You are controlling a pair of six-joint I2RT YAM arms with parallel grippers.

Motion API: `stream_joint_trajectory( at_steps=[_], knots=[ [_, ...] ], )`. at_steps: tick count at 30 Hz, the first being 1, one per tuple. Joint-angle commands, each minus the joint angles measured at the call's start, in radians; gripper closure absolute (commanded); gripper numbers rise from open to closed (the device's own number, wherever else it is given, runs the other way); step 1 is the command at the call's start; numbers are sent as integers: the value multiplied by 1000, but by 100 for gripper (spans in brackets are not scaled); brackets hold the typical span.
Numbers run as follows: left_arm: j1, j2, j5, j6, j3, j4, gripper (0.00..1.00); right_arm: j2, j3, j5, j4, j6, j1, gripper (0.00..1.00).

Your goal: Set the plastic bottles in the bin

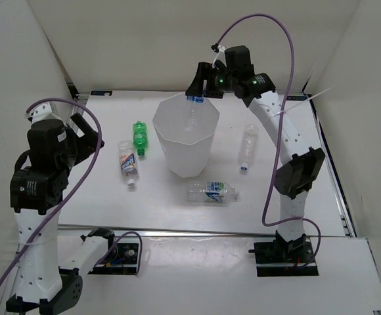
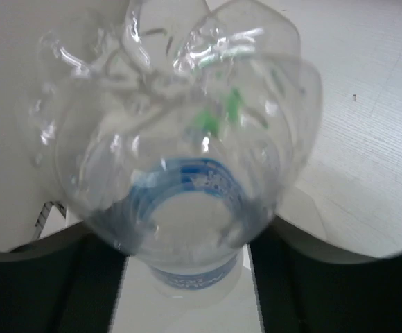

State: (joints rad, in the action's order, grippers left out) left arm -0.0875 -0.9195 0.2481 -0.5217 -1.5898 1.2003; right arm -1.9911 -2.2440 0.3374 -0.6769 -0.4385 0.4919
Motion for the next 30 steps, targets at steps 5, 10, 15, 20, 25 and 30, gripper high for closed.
stream_joint_trajectory(
  at_steps=[5,10,15,20,25,30],
  knots=[
    [-3,5,23,17,28,1,1,67,24,-72,54,118,62,16],
    [-3,5,34,17,39,1,1,100,24,-188,43,129,89,3],
    [-3,-4,69,26,48,1,1,196,-45,-362,16,141,79,0],
    [-3,-13,82,13,76,1,1,360,55,-556,5,14,-59,0],
    [-3,8,82,-40,142,-8,1,350,211,-459,-200,-92,-312,0],
    [-3,8,33,-52,185,1,1,227,198,-322,-348,-69,-371,0]
  ],
)
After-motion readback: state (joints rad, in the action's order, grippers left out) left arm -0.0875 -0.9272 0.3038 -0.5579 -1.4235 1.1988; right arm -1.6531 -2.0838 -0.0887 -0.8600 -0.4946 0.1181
